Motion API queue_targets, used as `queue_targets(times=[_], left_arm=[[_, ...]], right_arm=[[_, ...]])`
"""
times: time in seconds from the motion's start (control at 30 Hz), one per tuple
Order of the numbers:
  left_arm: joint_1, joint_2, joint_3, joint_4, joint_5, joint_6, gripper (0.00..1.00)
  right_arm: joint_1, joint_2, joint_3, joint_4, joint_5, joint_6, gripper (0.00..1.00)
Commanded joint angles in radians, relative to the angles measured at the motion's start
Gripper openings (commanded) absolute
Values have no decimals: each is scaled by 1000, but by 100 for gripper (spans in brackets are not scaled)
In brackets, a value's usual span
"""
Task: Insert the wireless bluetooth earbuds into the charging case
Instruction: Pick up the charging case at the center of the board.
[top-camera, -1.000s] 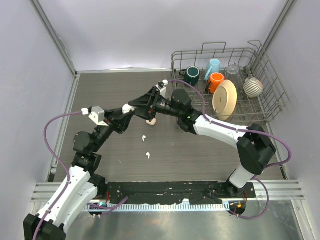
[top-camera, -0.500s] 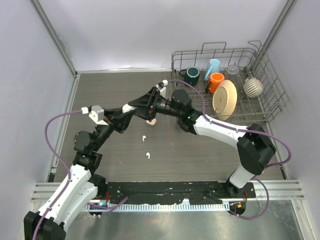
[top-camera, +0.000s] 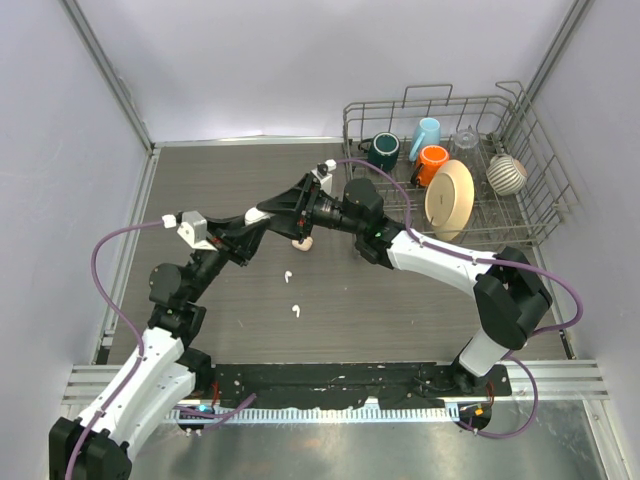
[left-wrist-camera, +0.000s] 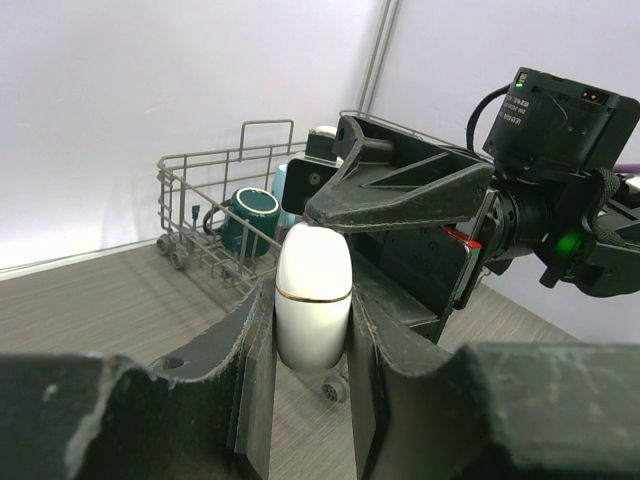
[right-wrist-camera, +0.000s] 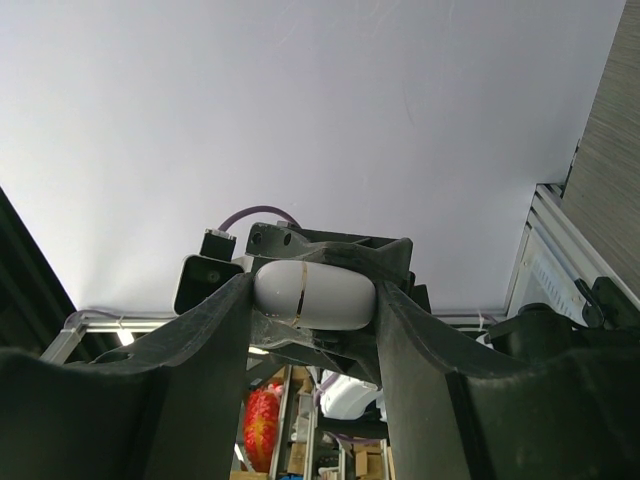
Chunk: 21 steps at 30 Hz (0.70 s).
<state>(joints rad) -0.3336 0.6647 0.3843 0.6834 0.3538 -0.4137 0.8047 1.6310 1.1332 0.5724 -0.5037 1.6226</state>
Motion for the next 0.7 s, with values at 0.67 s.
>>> queue_targets(times=[0.67], left_arm=[[2, 22, 5, 91, -7, -13, 17]], right_arm=[[2, -39, 8, 55, -41, 8, 4]])
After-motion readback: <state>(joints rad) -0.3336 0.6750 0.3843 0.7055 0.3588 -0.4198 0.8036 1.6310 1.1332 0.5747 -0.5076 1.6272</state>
